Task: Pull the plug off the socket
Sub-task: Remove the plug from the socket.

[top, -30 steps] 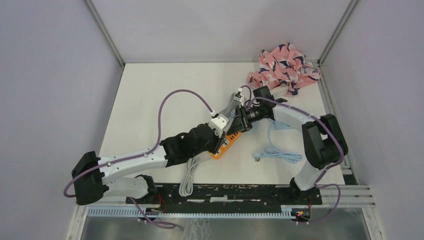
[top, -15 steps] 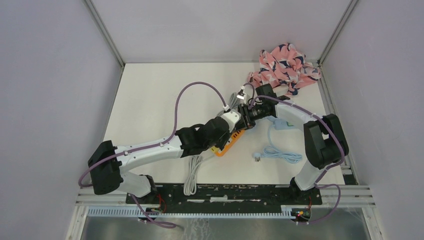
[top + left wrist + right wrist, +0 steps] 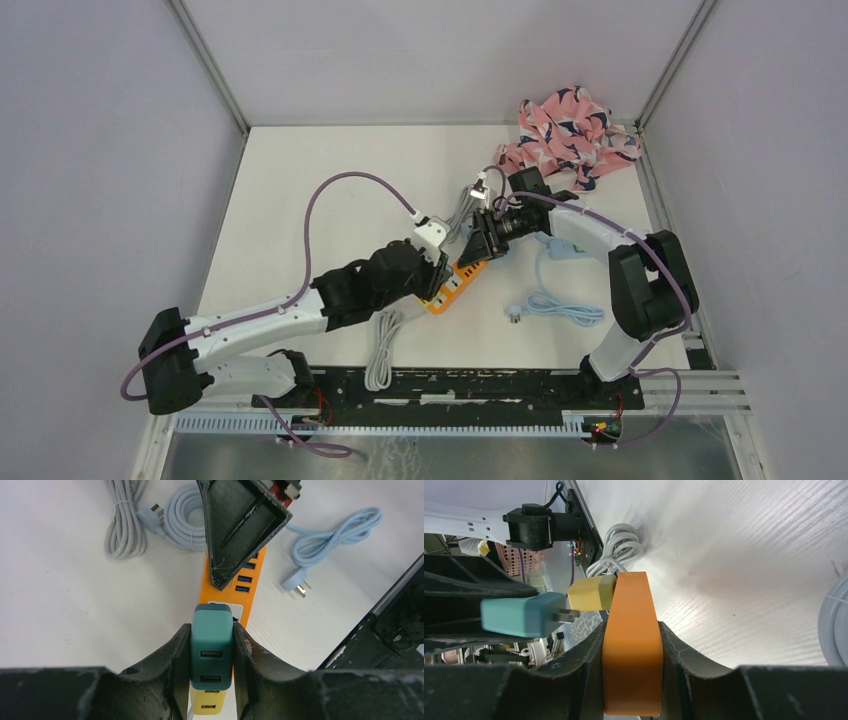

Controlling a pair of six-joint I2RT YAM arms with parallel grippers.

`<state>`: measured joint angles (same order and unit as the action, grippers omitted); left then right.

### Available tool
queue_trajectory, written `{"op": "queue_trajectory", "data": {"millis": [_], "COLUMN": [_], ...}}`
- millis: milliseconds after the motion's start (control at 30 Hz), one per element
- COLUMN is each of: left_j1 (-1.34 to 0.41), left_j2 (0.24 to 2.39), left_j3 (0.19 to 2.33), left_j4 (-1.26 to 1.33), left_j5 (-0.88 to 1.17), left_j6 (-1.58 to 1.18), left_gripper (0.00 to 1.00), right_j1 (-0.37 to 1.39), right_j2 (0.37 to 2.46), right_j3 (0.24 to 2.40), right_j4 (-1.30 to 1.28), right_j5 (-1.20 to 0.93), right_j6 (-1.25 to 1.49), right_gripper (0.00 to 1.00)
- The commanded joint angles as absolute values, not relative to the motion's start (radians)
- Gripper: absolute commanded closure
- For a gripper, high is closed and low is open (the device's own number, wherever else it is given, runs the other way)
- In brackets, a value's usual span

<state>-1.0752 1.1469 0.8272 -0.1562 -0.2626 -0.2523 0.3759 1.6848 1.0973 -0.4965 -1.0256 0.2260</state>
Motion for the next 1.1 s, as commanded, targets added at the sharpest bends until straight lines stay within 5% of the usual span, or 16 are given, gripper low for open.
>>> {"op": "queue_trajectory", "data": {"millis": [0, 367, 867, 1067], "left_j1": [-1.069, -1.071, -1.056, -0.885], "left_j2": [1.123, 1.358, 1.123, 1.014], "left_j3": [0.855, 1.083, 0.908, 0.774], "left_j4": [-0.045, -0.243, -0.148, -0.046], "left_j5": [-0.305, -0.359, -0.431, -0.336], "left_j6": [-0.297, -0.271, -0.279, -0.341], "left_gripper": [0.97, 0.97, 0.97, 0.97], "right_j1": [0.373, 0.369, 0.358, 0.340], "right_j2": [1.661, 1.671, 1.666, 1.663], "right_j3": [1.119, 1.123, 1.134, 1.137], "right_j4": [-0.490, -0.490, -0.507, -0.509], "right_j5": [-1.023, -1.028, -1.054, -1.103], "right_j6": [0.207, 0.204, 0.192, 0.175], "right_gripper": [1.00, 1.00, 1.00, 1.00]}}
